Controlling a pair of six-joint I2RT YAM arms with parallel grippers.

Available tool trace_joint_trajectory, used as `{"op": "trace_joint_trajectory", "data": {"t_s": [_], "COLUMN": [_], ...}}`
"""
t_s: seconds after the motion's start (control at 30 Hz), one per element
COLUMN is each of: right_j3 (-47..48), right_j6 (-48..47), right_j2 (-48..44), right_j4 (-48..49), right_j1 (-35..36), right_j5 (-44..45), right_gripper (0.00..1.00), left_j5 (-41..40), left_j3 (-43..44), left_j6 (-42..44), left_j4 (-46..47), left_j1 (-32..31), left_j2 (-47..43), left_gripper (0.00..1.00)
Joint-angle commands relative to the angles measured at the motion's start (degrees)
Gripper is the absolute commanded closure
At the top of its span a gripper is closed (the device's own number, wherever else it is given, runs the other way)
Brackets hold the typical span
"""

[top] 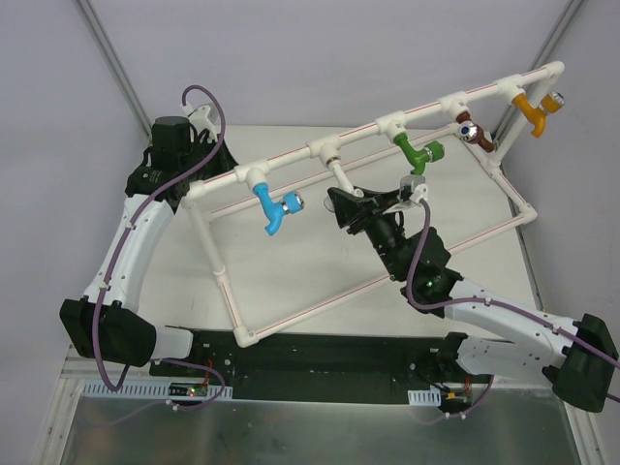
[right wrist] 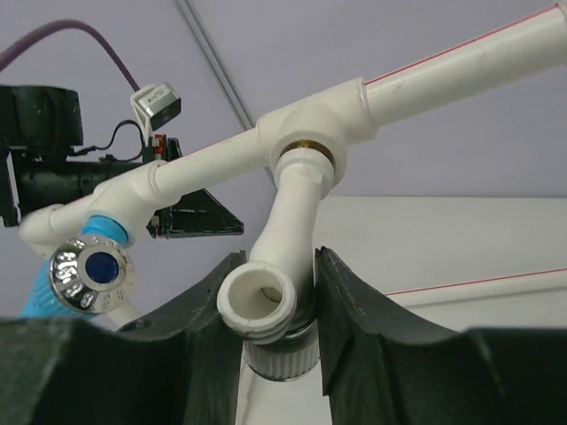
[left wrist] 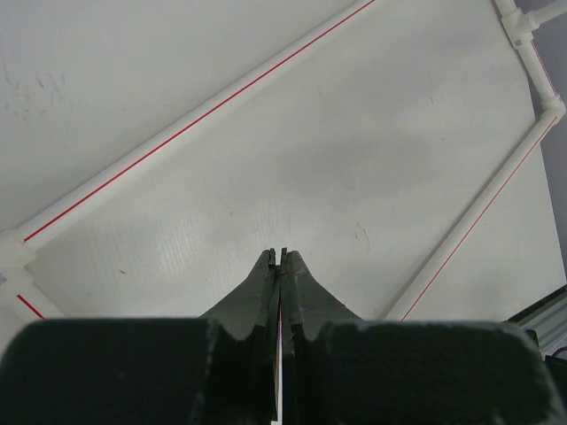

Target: Install the water faucets

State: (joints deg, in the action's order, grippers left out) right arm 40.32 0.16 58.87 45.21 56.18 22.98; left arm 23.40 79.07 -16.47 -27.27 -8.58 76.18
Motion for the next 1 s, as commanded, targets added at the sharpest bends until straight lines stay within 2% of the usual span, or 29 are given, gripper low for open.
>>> {"op": "trace_joint_trajectory", "data": {"t_s": [0.0,0.2,0.4,0.67,0.8,0.87,0.9,0.97], "right_j3": [3.0,3.8,-0.3,-3.3,-5.2,-5.0,-4.8,-4.2], "right_j6": [27.8,49.4,73.1,94.2,96.4,93.1,91.5,87.6], "right_j2": [0.3,-0.3,-1.3,-2.2,-3.2,-4.0,-4.6,-5.6], "right_j4": [-9.2,-20.2,-18.8,-15.3,-12.2,-12.2,-12.3,-13.2], "right_j1": [-2.4,-2.3,-2.4,-2.3,-2.4,-2.3,-2.3,-2.4], "right_j5": [18.4,19.6,16.8,16.9,16.3,16.1,15.9,15.9], "right_gripper": [1.0,1.0,1.0,1.0,0.98,0.78,0.57,0.33], "left_j5": [-1.4,-2.2,-2.0,-2.0,-1.8,-1.7,-1.8,-1.6], "left_j3": [-4.3,-4.4,-4.2,-4.2,-4.0,-4.1,-4.0,-4.0], "left_j6": [0.7,0.6,0.5,0.4,0.2,0.1,0.2,0.2], "left_j4": [-5.3,-5.3,-5.3,-5.3,-5.3,-5.4,-5.3,-5.3], "left_j1": [-0.8,-0.8,-0.7,-0.6,-0.3,-0.2,-0.2,-0.1], "left_j2": [2.2,2.5,2.6,2.7,2.8,3.0,3.1,3.2], "left_gripper": [1.0,1.0,1.0,1.0,1.0,1.0,1.0,1.0]}}
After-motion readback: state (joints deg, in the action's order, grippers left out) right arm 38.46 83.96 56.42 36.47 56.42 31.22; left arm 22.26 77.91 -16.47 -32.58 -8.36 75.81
